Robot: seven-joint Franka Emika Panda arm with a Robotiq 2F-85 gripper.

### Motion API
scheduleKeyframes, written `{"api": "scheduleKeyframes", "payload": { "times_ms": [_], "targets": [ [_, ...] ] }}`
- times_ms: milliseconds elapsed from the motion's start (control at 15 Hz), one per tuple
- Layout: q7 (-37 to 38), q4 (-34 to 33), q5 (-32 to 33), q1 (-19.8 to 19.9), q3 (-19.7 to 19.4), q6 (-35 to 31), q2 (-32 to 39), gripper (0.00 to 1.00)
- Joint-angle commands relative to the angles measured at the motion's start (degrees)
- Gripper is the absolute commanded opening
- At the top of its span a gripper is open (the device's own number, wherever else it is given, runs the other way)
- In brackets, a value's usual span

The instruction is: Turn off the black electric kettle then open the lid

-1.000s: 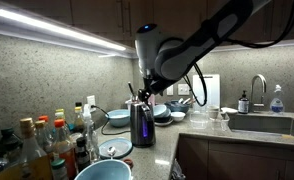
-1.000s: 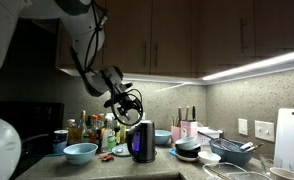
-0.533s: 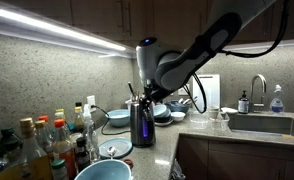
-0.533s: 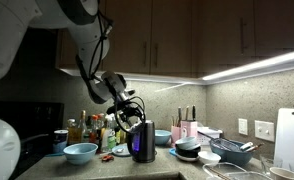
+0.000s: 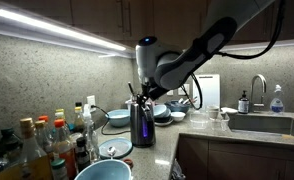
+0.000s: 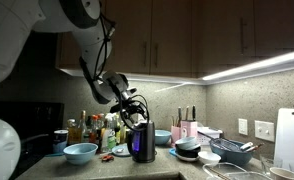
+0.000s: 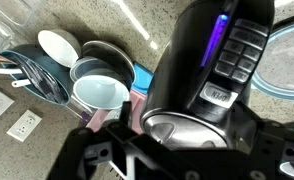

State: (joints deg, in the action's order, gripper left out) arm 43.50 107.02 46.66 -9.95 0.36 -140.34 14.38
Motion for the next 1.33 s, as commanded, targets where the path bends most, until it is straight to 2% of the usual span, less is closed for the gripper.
{"api": "scheduleKeyframes", "payload": {
  "times_ms": [0, 533, 1067, 1267],
  "targets": [
    [1.20, -0.92, 2.59, 0.06, -1.02, -0.63, 0.66, 1.00],
    [0.84, -1.22, 2.07, 0.16, -1.49, -0.54, 2.08, 1.00],
    [0.16, -0.83, -4.16, 0.22, -1.10, 4.79, 3.66, 1.00],
    [-0.81, -1.01, -5.48, 0.51, -1.37, 3.78, 4.96, 1.00]
  ]
}}
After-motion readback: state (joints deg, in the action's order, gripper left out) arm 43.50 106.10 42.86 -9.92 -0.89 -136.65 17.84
